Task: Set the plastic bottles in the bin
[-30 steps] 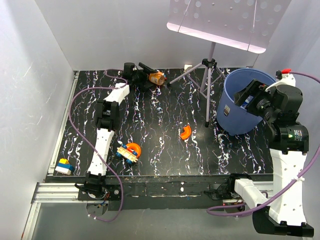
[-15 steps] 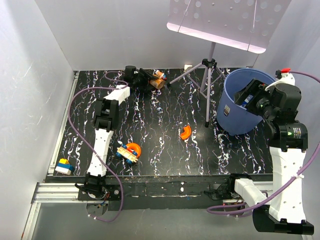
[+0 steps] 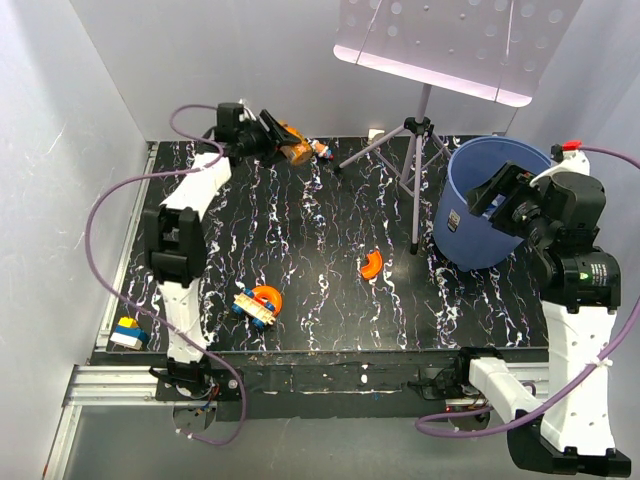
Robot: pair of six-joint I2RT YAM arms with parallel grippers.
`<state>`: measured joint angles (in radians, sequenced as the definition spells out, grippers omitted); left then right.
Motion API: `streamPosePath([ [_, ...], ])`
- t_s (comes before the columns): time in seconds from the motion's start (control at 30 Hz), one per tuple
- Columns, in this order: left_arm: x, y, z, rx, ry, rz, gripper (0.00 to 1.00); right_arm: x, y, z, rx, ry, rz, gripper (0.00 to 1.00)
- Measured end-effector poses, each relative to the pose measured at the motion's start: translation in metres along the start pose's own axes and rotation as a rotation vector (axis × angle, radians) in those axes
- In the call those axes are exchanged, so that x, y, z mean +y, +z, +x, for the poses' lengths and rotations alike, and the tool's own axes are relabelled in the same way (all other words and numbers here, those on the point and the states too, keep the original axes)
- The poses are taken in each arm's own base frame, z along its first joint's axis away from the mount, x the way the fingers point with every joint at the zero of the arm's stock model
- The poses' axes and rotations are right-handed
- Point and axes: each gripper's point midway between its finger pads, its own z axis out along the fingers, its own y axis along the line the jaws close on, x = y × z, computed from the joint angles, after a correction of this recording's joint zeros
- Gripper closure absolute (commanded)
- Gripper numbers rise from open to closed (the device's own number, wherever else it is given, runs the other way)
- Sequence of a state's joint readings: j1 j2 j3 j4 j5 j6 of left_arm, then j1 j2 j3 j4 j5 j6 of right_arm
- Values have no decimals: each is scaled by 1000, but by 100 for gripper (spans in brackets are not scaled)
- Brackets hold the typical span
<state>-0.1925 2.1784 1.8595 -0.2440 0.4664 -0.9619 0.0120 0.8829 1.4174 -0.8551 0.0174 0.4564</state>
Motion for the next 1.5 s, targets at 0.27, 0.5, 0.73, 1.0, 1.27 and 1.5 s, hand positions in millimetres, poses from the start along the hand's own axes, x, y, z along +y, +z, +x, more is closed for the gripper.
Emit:
streamPosePath([
  [0.27,-122,-145,58,80,327,194,58,38,-30,-18,4,4,-137,16],
  [0.5,-194,-225,193,370,563,471,58,77,-49,-28,19,45,-323,14],
  [0.73,-199,-242,265,566,611,549,58,125,-44,-18,113,113,-535,13],
  [1.0,-205,-249,290,620,616,573,58,169,-33,11,256,102,-651,13],
  [1.27,-206,-250,293,627,610,574,59,190,-11,35,351,93,-663,15],
  [1.5,-206,-250,293,627,607,571,58,195,3,62,433,78,-652,72],
])
